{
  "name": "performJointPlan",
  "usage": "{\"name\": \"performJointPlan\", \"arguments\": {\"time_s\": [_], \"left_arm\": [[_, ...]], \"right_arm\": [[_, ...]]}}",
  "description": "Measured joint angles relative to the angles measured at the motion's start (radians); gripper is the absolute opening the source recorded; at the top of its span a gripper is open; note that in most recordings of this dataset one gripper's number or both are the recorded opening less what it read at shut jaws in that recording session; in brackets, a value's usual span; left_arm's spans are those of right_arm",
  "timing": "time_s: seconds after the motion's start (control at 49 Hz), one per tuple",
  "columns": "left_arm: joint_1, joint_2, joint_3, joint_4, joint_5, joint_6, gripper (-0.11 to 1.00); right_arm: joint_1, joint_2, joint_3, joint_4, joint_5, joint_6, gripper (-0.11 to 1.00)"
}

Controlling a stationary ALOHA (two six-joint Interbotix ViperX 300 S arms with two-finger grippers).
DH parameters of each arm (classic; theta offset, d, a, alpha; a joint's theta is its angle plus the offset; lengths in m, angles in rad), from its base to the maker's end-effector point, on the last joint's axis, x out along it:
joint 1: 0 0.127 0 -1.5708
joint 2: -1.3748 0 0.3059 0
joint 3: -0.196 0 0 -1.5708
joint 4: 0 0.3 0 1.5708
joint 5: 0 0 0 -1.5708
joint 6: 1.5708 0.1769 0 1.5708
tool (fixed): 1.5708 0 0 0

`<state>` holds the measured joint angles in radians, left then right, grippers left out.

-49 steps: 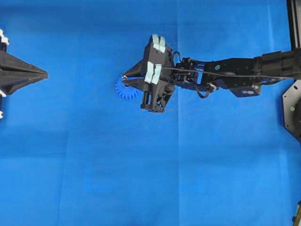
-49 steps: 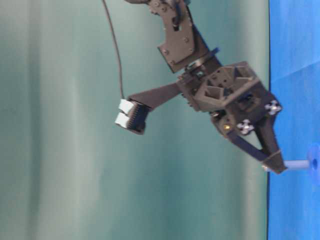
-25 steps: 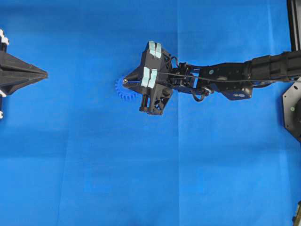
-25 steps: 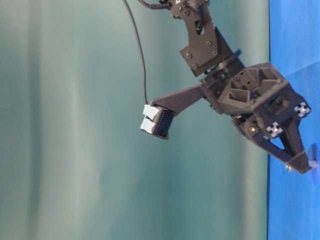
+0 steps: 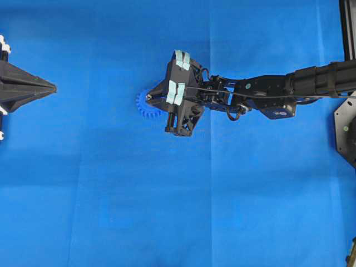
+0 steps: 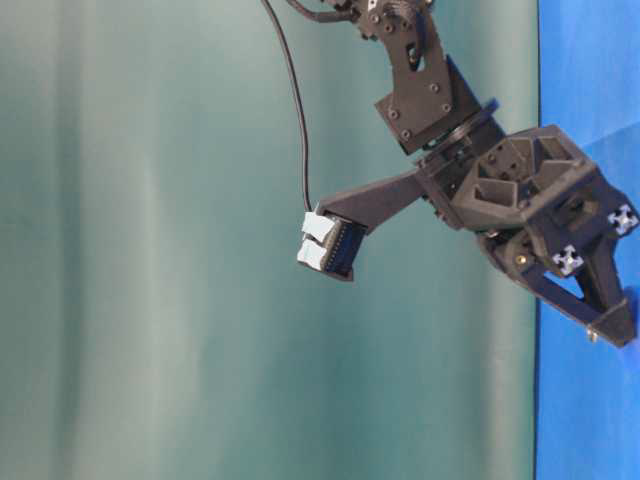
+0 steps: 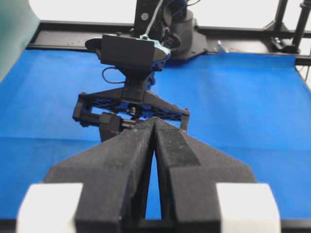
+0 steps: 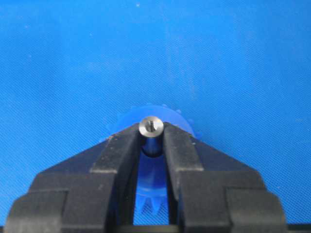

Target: Insert the shaft placed at a random location into the center hole of the small gear at another random location.

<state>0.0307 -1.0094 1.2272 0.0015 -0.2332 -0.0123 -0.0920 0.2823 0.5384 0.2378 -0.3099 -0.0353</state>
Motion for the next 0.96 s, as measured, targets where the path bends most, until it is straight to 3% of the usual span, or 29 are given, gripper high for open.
{"name": "performJointPlan", "arguments": {"time_s": [0.184, 0.265, 0.306, 0.53, 0.592, 0.959], "left_arm": [[0.000, 0.000, 0.000, 0.000, 0.000, 0.000, 0.00], [0.000, 0.000, 0.000, 0.000, 0.000, 0.000, 0.00], [0.002, 0.000, 0.000, 0.000, 0.000, 0.000, 0.00], [0.002, 0.000, 0.000, 0.000, -0.002, 0.000, 0.00], [0.002, 0.000, 0.000, 0.000, 0.000, 0.000, 0.00], [0.002, -0.002, 0.000, 0.002, 0.000, 0.000, 0.00]], "right_arm": [[0.000, 0.000, -0.002, 0.000, -0.002, -0.002, 0.04], [-0.002, 0.000, -0.002, 0.000, 0.000, -0.002, 0.10], [0.000, 0.002, -0.002, 0.000, -0.002, -0.002, 0.18], [0.000, 0.000, 0.000, 0.000, 0.000, -0.002, 0.83], [-0.002, 0.002, 0.000, 0.000, 0.000, -0.002, 0.94], [0.003, -0.003, 0.000, 0.000, 0.002, -0.003, 0.90]]}}
